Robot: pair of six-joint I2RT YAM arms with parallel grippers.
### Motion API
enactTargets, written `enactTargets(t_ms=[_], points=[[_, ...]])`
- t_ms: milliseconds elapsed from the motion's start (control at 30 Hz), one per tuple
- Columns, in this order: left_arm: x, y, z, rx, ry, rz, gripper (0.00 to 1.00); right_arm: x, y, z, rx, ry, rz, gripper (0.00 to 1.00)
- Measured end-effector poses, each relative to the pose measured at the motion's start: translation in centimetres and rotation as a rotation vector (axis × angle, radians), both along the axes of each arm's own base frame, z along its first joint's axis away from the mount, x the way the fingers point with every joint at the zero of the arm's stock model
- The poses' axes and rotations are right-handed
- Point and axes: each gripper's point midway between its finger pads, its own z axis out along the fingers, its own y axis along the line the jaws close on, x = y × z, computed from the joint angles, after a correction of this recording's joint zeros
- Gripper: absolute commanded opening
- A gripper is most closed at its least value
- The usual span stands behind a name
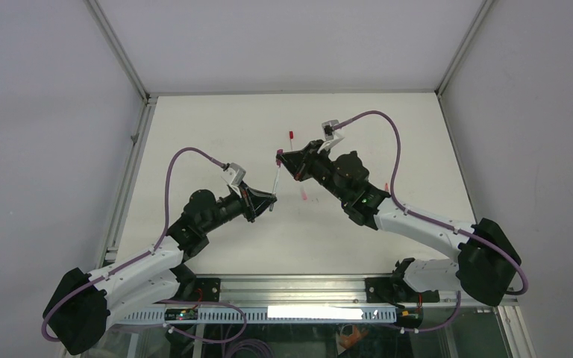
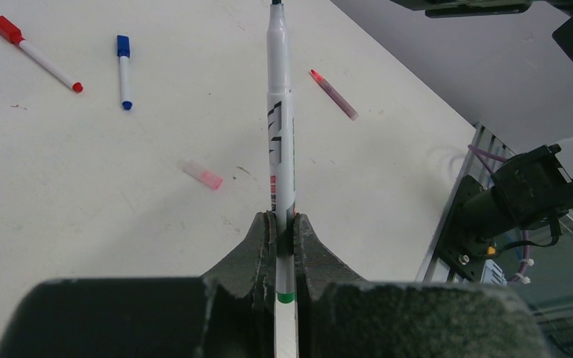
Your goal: Insert the pens into the pen caps
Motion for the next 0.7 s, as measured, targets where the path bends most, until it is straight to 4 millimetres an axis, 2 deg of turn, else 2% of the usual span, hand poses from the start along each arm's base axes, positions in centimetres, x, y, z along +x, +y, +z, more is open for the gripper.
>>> enactTargets(t_ms=[433,700], points=[[0.00,0.01,-0.03,0.001,0.000,0.000,0.00,0.12,0.11,-0.43,-0.007,0.005,-0.002,0.00],[0.00,0.00,-0.07,0.004,-0.002,-0.001,0.00,0.81,-0.47,-0.49,-0.023,-0.011,-0.030,0.00]])
